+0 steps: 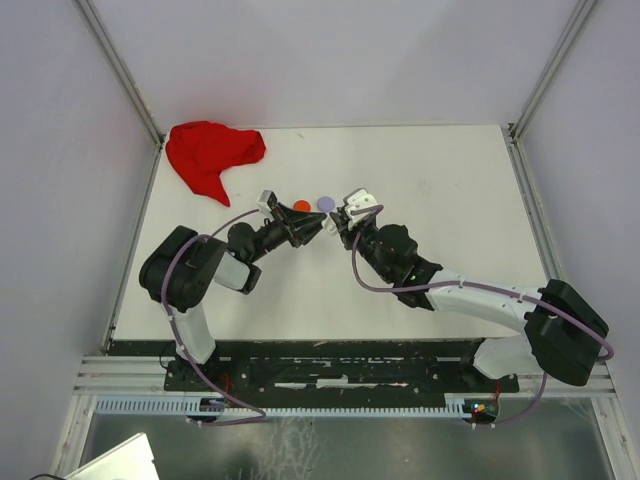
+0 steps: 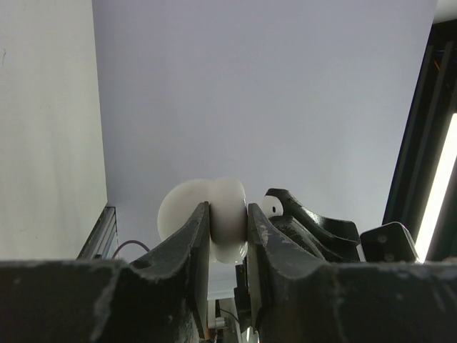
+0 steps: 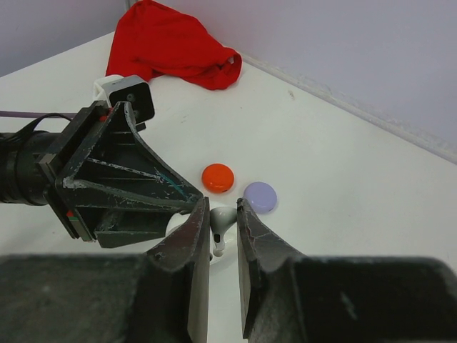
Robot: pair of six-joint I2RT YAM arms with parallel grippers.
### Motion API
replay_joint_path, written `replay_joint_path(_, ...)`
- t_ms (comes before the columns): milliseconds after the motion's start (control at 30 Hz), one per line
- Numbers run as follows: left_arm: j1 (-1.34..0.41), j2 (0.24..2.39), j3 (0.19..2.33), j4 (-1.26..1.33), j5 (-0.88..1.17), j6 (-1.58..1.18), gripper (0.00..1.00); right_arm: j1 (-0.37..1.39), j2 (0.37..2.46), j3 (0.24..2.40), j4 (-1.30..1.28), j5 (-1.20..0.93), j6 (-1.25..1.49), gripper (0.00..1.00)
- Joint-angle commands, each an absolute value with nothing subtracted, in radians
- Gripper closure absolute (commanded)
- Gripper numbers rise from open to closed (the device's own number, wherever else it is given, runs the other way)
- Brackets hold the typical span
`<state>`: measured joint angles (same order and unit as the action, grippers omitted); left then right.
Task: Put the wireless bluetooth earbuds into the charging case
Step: Place the earbud in the charging case.
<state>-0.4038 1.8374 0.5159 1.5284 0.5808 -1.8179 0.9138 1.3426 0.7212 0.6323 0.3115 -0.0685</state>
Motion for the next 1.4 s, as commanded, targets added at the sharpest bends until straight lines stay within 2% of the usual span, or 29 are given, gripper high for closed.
replay_joint_path(0, -0.410, 1.798, 0.520, 1.728, 0.583, -1.858, 0.97, 0.904, 1.342, 0.728, 0.688, 0.303, -0.072, 0.99)
replay_joint_path(1367, -0.411, 1.750, 0.529, 1.730, 0.596, -1.850, 0.97, 0.893, 1.347, 0.711, 0.661, 0.256, -0.026, 0.99)
